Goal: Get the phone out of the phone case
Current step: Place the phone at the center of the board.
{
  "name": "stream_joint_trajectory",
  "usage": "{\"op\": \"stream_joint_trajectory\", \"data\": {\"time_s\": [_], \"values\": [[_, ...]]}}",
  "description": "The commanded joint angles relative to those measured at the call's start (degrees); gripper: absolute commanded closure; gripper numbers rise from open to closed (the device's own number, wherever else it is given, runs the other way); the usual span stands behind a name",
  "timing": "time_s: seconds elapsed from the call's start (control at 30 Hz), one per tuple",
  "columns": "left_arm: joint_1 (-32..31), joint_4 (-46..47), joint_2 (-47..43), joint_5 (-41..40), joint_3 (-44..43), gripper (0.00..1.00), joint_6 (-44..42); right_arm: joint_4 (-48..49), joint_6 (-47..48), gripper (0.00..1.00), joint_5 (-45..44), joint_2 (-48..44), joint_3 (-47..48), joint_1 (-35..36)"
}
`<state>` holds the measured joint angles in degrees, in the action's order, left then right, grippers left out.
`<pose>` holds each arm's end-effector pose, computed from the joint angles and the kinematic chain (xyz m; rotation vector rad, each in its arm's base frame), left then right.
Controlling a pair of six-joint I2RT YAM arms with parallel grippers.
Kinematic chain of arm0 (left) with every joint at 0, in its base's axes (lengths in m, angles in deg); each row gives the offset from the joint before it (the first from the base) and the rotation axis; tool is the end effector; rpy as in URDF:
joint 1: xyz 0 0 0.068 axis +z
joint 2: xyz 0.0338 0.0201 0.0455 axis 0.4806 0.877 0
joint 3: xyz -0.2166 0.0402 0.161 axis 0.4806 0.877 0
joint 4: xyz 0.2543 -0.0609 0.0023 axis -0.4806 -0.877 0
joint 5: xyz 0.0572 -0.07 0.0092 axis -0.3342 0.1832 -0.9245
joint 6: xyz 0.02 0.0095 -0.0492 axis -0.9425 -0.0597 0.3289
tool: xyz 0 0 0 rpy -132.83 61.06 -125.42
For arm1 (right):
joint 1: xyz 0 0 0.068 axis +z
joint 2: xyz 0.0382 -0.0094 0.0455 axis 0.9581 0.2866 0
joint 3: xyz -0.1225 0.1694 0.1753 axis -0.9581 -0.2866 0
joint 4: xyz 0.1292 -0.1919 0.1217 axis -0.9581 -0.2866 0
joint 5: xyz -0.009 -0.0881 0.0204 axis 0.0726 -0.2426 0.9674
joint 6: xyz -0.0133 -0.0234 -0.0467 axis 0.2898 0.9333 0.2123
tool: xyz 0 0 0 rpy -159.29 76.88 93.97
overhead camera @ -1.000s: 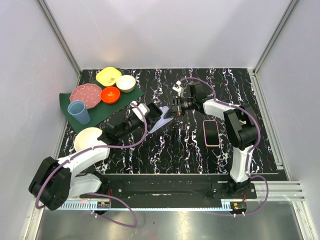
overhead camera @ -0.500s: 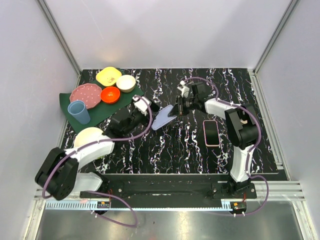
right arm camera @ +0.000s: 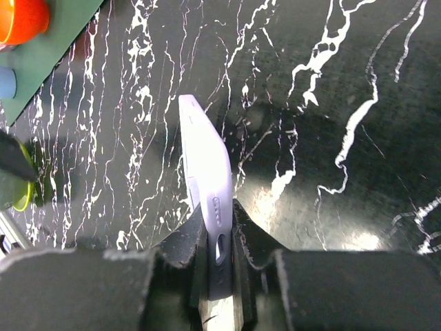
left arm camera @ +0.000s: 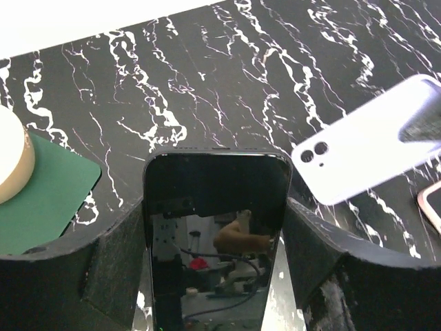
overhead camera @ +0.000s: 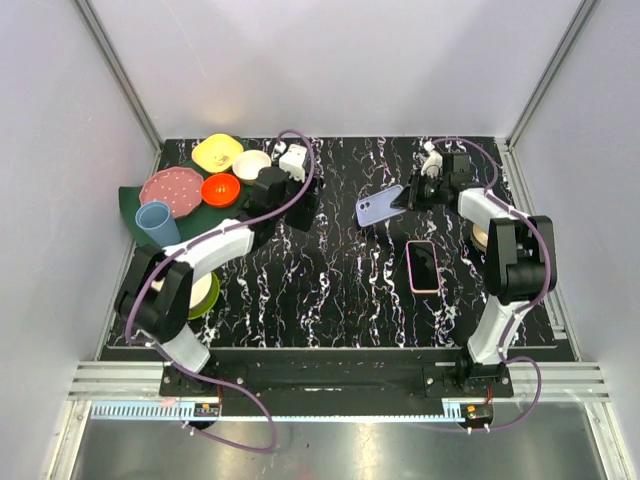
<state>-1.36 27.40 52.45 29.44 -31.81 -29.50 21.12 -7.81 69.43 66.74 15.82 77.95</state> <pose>0.3139 -0.1813 0.2611 0.4040 1.8188 -0.4039 0.4070 0.0539 0.1974 -0.1840 2.3118 0.8809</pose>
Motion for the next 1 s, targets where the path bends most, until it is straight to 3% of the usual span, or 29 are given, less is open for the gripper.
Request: {"op": "stream_joint_trajectory", "data": {"time_s": [0.0, 0.2, 0.47, 0.73, 0.93, 0.97], "values": [[2.48, -8.89, 7.17, -0.94, -14.04, 1.0, 9.62, -1.64, 4.71, 1.0, 0.24, -7.25, -0.61, -1.26], [5.12, -19.01, 21.5, 0.56, -31.35, 1.0, 15.52, -2.61, 8.67, 1.0, 3.23, -13.58, -2.98, -2.84], [6.0, -31.5, 38.2, 1.08, -51.23, 1.0, 20.26, -2.17, 9.73, 1.0, 7.01, -15.52, -4.22, -3.46], [6.0, -40.21, 45.59, -6.38, -61.54, 1.0, 23.34, 0.91, 7.71, 1.0, 8.86, -15.78, -5.45, -3.46], [5.92, -43.46, 47.62, -6.47, -64.36, 1.0, 25.98, 2.4, 6.83, 1.0, 9.47, -17.01, -6.5, -3.46], [5.92, -43.64, 47.79, -6.39, -64.36, 0.95, 26.07, 2.4, 6.83, 1.0, 9.56, -17.1, -6.5, -3.46]]}}
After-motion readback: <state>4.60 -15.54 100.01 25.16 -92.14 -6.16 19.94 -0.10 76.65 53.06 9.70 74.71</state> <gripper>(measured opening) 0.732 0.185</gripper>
